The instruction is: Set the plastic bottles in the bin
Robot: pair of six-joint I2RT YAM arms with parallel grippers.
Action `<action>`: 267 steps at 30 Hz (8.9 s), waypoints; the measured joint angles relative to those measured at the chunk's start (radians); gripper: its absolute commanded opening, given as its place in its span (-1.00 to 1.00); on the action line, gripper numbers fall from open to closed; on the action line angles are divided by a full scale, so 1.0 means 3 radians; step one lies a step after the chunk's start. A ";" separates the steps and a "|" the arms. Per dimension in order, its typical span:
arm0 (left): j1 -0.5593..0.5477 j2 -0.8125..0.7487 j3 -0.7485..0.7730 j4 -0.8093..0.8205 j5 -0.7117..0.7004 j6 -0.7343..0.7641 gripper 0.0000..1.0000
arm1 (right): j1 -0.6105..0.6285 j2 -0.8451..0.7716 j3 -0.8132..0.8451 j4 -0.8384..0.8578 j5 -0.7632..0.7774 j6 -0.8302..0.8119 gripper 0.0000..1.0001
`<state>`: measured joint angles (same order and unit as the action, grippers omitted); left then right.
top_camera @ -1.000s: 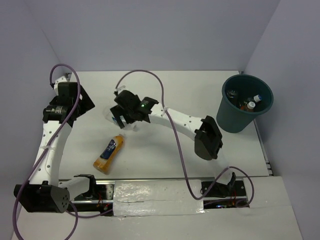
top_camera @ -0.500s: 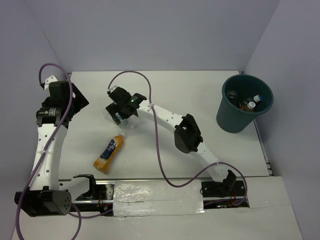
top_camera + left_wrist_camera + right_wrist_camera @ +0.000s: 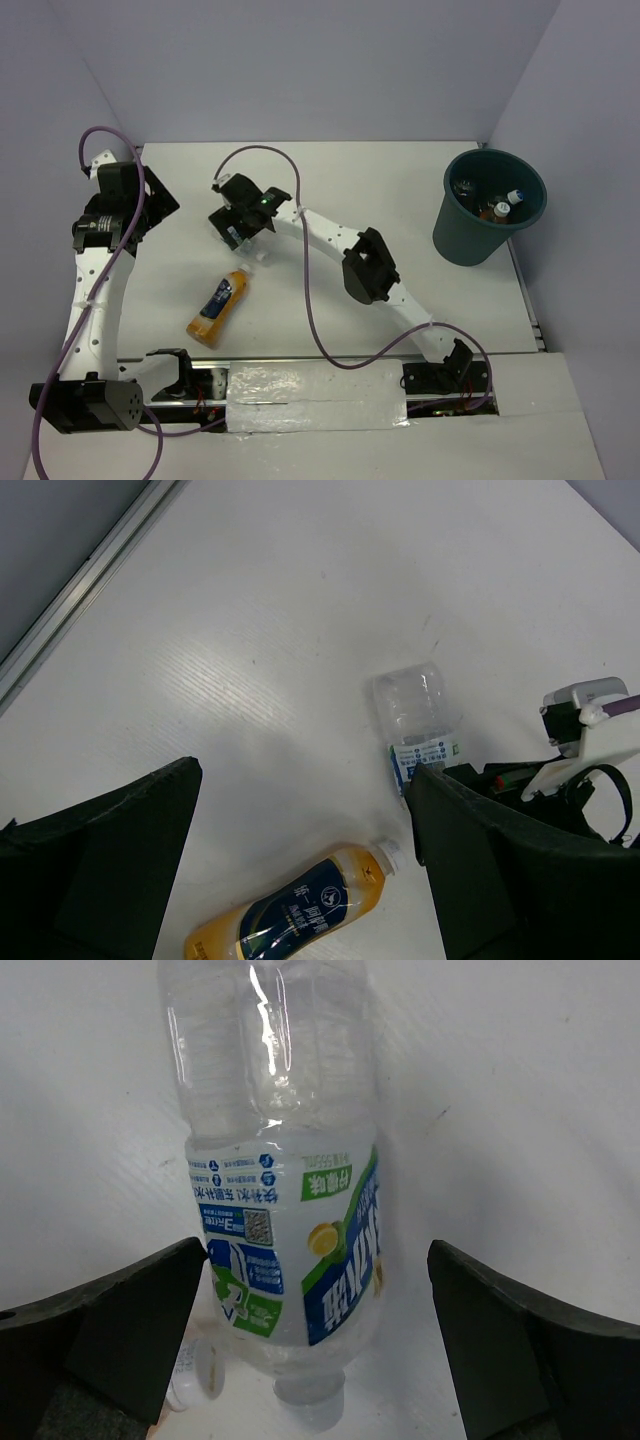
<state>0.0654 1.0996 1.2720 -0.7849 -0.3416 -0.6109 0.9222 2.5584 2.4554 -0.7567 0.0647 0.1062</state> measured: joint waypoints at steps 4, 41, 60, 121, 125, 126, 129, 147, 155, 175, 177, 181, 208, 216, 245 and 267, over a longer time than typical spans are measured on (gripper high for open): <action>0.0000 0.0001 -0.0001 -0.0001 0.0008 0.0000 0.99 | 0.0001 0.0075 0.0000 0.0034 -0.0053 0.0024 0.96; 0.0010 0.0025 -0.0191 0.0310 0.0539 -0.0080 0.99 | -0.2421 -0.4929 -0.3834 0.1275 0.2407 0.0371 0.23; 0.0011 0.0099 -0.0220 0.0376 0.0666 -0.0079 0.99 | -0.3033 -0.4325 -0.4148 0.1851 0.2494 0.0571 0.83; 0.0011 -0.0050 0.0247 -0.0224 0.0373 0.0015 0.99 | 0.0598 -0.1306 -0.2972 0.1736 -0.0197 0.4103 0.99; 0.0011 -0.0050 0.0242 -0.0223 0.0373 0.0015 0.99 | 0.0627 -0.1207 -0.2797 0.1661 -0.0209 0.4105 1.00; 0.0011 -0.0050 0.0242 -0.0224 0.0374 0.0015 0.99 | 0.0636 -0.1160 -0.2724 0.1634 -0.0209 0.4105 0.99; 0.0011 -0.0051 0.0242 -0.0223 0.0385 0.0015 0.99 | 0.0649 -0.1049 -0.2579 0.1617 -0.0244 0.4128 0.98; 0.0011 -0.0056 0.0151 -0.0192 0.0483 0.0013 0.99 | 0.0655 -0.1031 -0.2555 0.1570 -0.0244 0.4168 0.74; 0.0011 -0.0056 0.0135 -0.0172 0.0486 0.0014 0.99 | 0.0628 -0.1034 -0.2621 0.1629 -0.0217 0.4201 0.20; 0.0011 -0.0093 0.0070 -0.0094 0.0365 0.0024 0.99 | -0.0221 -0.3086 -0.2593 0.0935 0.1095 0.1654 -0.02; 0.0011 -0.0108 0.0041 -0.0061 0.0367 0.0029 0.99 | -0.0420 -0.3538 -0.2574 0.0843 0.1598 0.1300 -0.01; 0.0011 -0.0128 -0.0037 0.0001 0.0374 0.0031 0.99 | -0.0888 -0.4256 -0.2564 0.0762 0.2509 0.0823 0.03; 0.0011 -0.0023 -0.0060 0.0084 0.0524 0.0045 0.99 | -0.3026 -0.4044 -0.2831 0.0492 0.2424 0.0729 0.05; 0.0011 -0.0019 -0.0098 0.0104 0.0546 0.0043 0.99 | -0.3028 -0.3942 -0.3207 0.0654 0.2425 0.0848 0.06; 0.0011 -0.0004 -0.0181 0.0161 0.0628 0.0045 0.99 | -0.3033 -0.4520 -0.2510 0.0449 0.2041 0.0899 1.00; 0.0011 -0.0071 -0.0224 0.0384 0.0992 0.0112 0.99 | -0.3033 -0.5615 -0.3096 -0.0280 0.1508 0.0801 1.00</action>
<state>0.0689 1.0782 1.2049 -0.6697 -0.0441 -0.5774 0.0124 0.8738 1.5265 -0.8406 0.5171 0.3466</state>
